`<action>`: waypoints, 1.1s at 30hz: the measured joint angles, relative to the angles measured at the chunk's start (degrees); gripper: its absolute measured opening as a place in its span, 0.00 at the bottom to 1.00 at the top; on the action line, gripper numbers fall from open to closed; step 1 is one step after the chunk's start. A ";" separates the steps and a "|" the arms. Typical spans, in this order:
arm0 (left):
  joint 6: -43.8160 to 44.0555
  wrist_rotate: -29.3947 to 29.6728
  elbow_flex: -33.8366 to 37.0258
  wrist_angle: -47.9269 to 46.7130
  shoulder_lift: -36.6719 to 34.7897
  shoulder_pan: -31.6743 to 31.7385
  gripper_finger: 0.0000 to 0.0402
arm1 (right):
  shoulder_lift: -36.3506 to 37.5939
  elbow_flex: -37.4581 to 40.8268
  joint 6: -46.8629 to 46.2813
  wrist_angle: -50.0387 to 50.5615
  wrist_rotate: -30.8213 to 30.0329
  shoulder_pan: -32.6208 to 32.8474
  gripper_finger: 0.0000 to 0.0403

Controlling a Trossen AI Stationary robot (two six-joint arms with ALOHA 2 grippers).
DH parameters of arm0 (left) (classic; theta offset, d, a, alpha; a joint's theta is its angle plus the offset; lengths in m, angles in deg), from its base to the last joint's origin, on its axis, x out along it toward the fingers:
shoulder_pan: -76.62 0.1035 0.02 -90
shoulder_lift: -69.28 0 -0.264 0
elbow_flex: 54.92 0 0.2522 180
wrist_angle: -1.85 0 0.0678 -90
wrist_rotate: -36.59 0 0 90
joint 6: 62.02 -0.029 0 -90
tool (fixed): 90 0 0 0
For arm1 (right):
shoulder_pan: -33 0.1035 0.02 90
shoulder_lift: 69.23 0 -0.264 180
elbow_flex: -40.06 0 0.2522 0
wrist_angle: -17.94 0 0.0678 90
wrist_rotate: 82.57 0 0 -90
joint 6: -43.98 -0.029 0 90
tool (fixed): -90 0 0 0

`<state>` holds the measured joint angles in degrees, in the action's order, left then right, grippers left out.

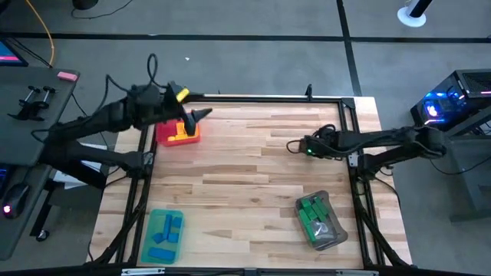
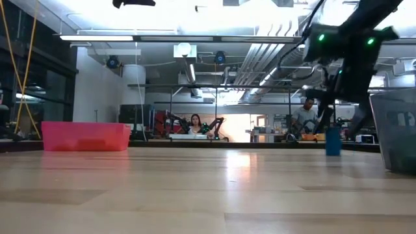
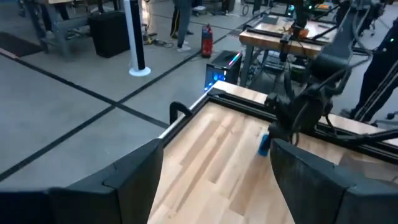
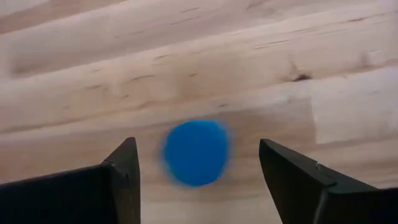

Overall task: Sort blocks
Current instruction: Put the blue block into the green bin

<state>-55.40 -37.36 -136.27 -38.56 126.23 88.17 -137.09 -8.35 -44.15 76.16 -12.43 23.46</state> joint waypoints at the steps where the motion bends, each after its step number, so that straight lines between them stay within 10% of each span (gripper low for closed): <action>1: -0.58 -1.75 0.00 0.04 -0.25 1.75 0.70 | -1.43 -0.03 0.03 -0.66 0.37 -0.93 0.55; 16: -2.67 -12.56 0.02 6.82 -0.62 12.48 0.70 | -12.65 -0.61 -1.71 -5.30 0.07 -3.60 0.53; 24: 1.78 -23.40 0.02 17.44 -0.64 11.83 0.70 | -14.20 -0.63 2.21 -5.30 -6.32 -3.17 0.19; 33: 12.04 -30.76 0.07 23.52 -0.55 4.39 0.70 | -14.20 -5.11 10.79 -6.30 -11.29 2.77 0.19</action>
<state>-43.36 -68.13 -136.20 -15.04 125.68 92.56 -151.29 -13.46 -33.36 69.86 -23.72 26.23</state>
